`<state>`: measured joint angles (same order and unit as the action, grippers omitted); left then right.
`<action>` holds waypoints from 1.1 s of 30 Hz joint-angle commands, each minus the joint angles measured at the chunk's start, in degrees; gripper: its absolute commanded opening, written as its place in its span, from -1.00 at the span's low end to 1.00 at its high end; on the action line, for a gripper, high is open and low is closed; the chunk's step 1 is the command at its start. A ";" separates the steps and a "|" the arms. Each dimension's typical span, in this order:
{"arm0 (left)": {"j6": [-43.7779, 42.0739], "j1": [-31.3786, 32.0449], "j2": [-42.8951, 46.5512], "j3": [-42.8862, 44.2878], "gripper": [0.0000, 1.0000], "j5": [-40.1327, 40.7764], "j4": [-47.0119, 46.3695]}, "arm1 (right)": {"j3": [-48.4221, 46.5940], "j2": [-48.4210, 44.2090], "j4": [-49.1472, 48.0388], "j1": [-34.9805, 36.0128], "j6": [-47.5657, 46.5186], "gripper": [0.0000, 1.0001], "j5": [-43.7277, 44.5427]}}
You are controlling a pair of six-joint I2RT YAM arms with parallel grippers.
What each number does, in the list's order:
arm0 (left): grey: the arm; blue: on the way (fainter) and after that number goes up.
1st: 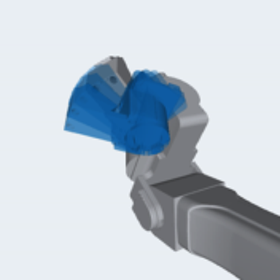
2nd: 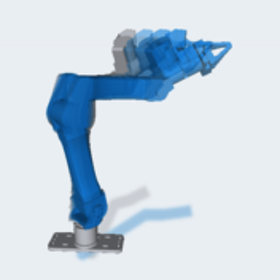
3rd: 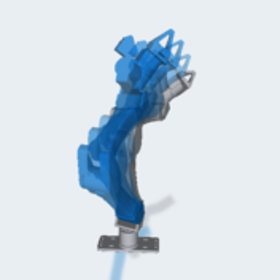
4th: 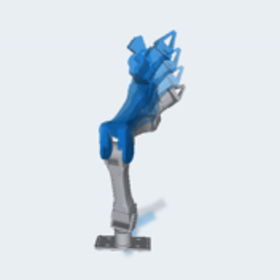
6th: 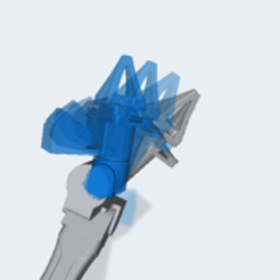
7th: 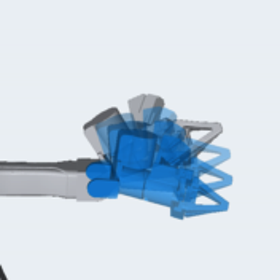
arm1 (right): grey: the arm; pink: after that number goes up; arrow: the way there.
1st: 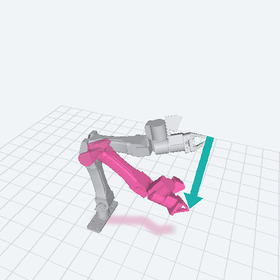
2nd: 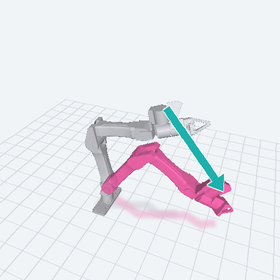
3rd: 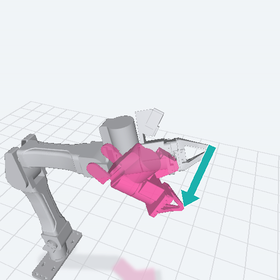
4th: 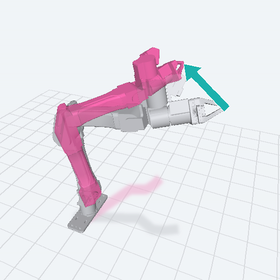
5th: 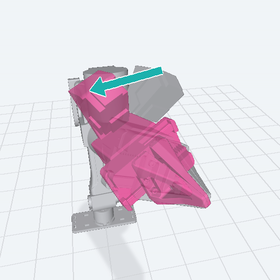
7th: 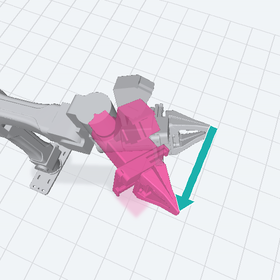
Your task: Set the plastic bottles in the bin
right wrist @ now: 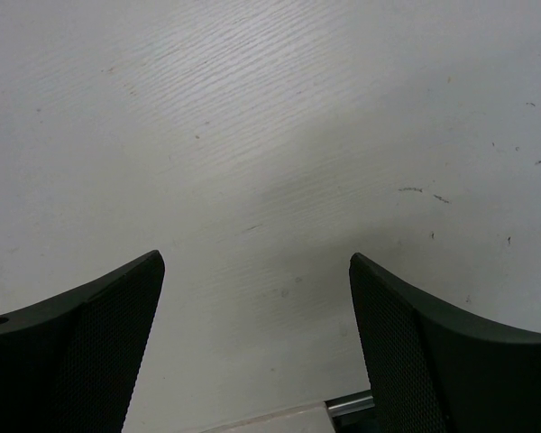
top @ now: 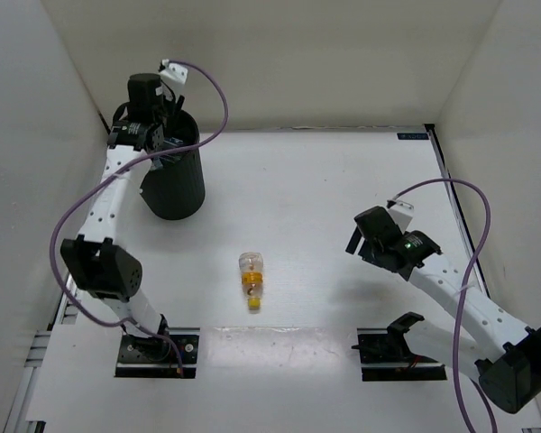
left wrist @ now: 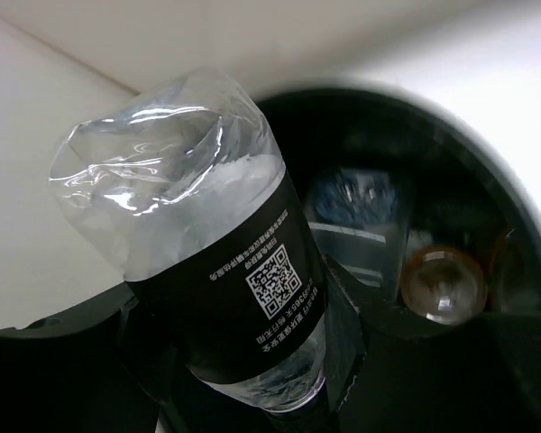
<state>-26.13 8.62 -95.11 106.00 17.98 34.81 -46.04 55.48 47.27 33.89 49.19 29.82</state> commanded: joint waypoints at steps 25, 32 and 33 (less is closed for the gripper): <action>29.42 16.75 23.30 -23.51 1.00 -29.91 8.79 | 0.07 -1.08 6.17 4.69 13.19 0.78 4.10; 45.18 19.75 21.82 -48.85 1.00 -37.05 5.45 | 0.07 -1.08 9.15 4.69 16.82 0.80 3.57; 45.72 20.55 19.81 -48.87 1.00 -37.05 4.84 | 0.60 -1.08 9.68 4.69 17.51 0.80 3.57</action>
<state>10.55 27.62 -74.28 59.02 -14.74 39.92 -46.02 54.83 54.08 38.33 63.05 32.77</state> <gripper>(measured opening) 0.998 0.898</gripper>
